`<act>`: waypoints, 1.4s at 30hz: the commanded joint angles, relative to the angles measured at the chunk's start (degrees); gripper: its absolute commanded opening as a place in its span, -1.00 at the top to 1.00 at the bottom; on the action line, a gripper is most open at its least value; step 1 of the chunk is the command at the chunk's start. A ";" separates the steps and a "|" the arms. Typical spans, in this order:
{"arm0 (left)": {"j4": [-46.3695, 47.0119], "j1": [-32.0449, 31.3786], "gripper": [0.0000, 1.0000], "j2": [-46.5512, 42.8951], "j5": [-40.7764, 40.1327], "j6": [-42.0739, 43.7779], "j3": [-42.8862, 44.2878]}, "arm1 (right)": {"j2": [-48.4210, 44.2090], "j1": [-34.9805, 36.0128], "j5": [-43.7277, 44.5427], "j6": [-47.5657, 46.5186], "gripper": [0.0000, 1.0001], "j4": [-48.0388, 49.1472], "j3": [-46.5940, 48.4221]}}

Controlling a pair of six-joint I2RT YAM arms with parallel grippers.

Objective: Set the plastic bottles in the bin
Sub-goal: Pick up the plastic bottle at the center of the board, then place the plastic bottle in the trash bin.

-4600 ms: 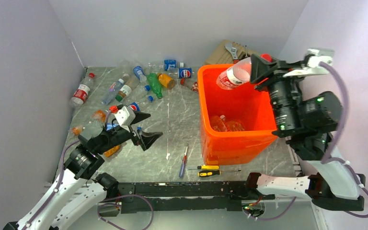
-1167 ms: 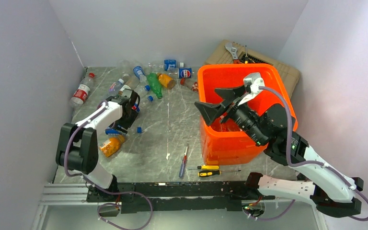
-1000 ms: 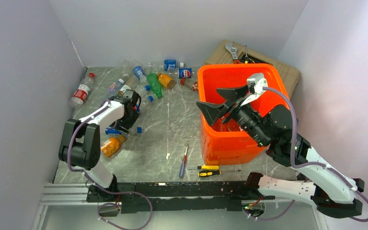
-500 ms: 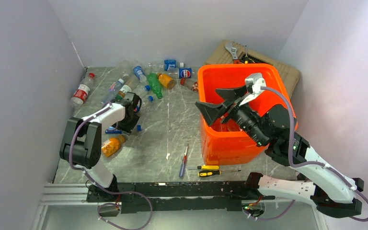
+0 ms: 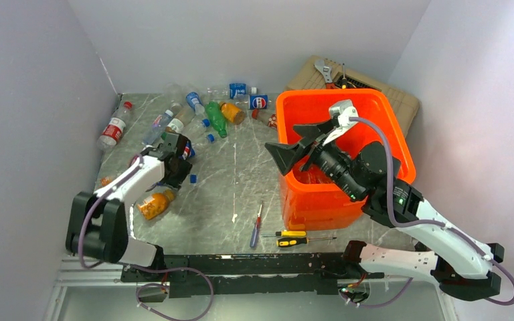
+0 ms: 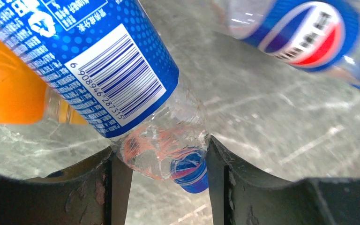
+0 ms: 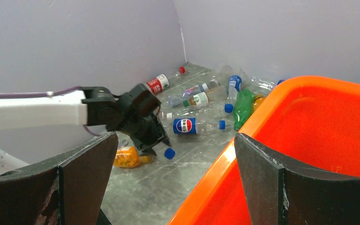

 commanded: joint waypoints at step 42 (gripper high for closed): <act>47.47 -9.15 1.00 -54.10 65.95 73.07 -17.53 | 27.42 -1.42 -12.57 7.57 -1.00 -8.75 27.60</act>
